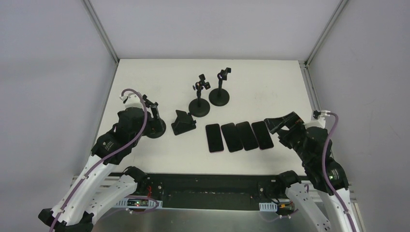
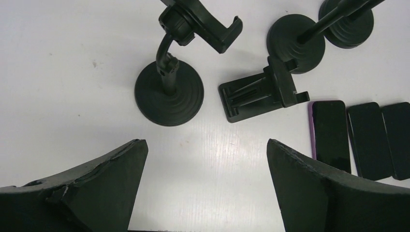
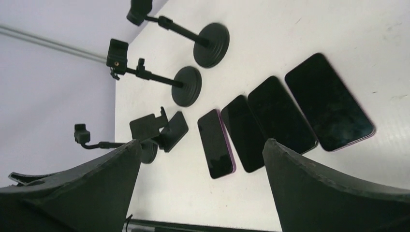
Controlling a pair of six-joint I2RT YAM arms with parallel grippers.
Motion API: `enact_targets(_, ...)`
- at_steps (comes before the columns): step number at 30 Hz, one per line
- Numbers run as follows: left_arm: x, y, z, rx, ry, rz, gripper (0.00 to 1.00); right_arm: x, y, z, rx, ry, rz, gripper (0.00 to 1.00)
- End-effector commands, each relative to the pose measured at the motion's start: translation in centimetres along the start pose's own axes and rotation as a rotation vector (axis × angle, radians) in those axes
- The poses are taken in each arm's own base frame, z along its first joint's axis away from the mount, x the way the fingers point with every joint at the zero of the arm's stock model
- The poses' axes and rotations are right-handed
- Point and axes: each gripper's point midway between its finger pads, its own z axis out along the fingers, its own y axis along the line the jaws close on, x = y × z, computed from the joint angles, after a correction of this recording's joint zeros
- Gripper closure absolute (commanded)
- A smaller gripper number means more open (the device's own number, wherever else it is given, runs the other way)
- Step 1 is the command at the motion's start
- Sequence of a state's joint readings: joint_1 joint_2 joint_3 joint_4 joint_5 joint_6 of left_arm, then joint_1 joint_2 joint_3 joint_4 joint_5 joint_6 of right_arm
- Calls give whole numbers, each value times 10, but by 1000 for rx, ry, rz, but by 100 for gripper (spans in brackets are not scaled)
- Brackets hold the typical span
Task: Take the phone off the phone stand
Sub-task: Reset both arms
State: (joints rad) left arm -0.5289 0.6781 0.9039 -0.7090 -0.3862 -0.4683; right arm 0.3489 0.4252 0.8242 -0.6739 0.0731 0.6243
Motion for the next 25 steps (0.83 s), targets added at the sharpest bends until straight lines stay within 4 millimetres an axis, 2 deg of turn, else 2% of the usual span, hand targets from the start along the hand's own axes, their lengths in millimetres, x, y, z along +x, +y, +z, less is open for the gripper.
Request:
enact_targets(1,-13,16,-12,-53,-52,32,1,-19,-24,-8,78,-135,-50,0)
enact_targets(7,-14,22,-15,-65,-77,27,1,-25,-35,-11,115,-185,-75,0)
enact_targets(17,-17,23,-19,-55,-95,24,1,-22,-40,-7,128,-175,-111,1)
enact_targets(25,-11,24,-14,-71,-75,48,1,-14,-48,-2,140,-156,-115,0)
